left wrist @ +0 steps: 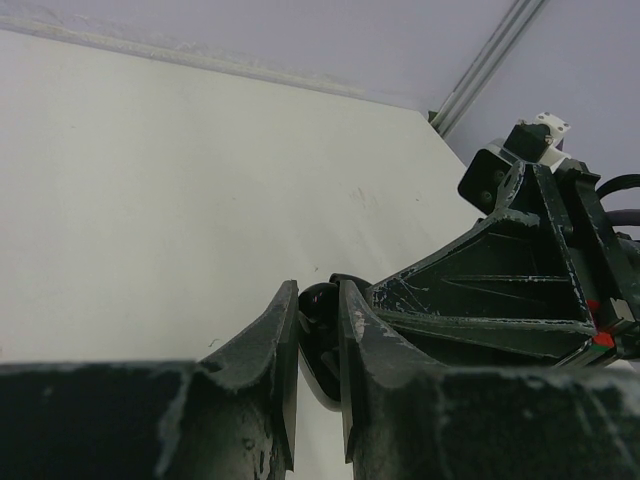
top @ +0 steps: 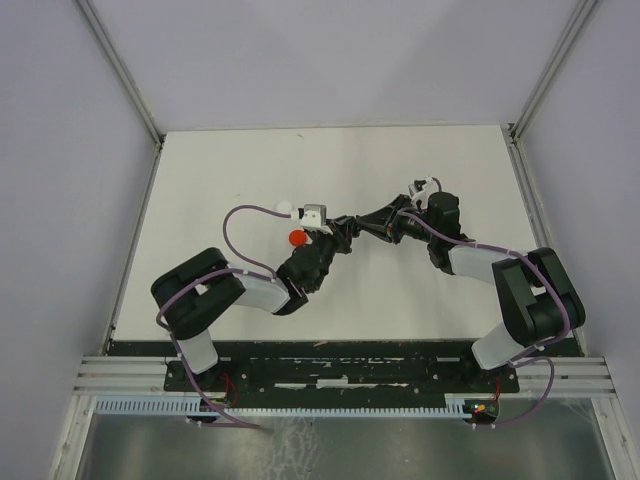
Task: Insert the wireless bluetooth earbuds into the charging case
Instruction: Place the earbud in the charging case.
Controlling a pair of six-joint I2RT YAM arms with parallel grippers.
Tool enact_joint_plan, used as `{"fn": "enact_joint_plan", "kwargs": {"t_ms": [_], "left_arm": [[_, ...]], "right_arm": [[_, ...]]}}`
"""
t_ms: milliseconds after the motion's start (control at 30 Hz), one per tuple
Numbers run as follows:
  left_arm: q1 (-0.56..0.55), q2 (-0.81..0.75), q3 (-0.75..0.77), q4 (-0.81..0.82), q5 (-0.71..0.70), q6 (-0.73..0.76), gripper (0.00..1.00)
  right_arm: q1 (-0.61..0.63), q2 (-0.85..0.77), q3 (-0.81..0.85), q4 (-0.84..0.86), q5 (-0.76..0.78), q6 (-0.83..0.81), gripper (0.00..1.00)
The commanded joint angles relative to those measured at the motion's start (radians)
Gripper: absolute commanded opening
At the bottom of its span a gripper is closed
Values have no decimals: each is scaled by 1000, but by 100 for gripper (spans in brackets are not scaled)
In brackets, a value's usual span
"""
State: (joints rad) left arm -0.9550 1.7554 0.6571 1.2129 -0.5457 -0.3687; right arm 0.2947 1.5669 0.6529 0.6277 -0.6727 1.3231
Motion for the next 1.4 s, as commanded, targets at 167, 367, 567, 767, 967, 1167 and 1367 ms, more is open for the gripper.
{"fn": "enact_joint_plan", "kwargs": {"t_ms": [167, 367, 567, 767, 967, 1167, 1367], "left_arm": [[-9, -29, 41, -60, -16, -26, 3], [-14, -33, 76, -133, -25, -42, 3], [-19, -38, 99, -187, -69, -52, 3], [-22, -59, 113, -246, -100, -69, 3], [-24, -80, 123, -286, -128, -80, 3], [-25, -97, 139, -321, -143, -81, 3], [-24, -110, 184, -400, -152, -66, 3]], "right_arm": [[6, -49, 30, 92, 5, 14, 6], [5, -60, 30, 82, 10, 7, 6], [5, -63, 29, 72, 14, -2, 6], [6, -61, 28, 73, 17, 3, 6], [6, -64, 28, 87, 17, 22, 6], [6, -67, 34, 96, 24, 45, 6], [6, -60, 44, 113, 22, 72, 6]]}}
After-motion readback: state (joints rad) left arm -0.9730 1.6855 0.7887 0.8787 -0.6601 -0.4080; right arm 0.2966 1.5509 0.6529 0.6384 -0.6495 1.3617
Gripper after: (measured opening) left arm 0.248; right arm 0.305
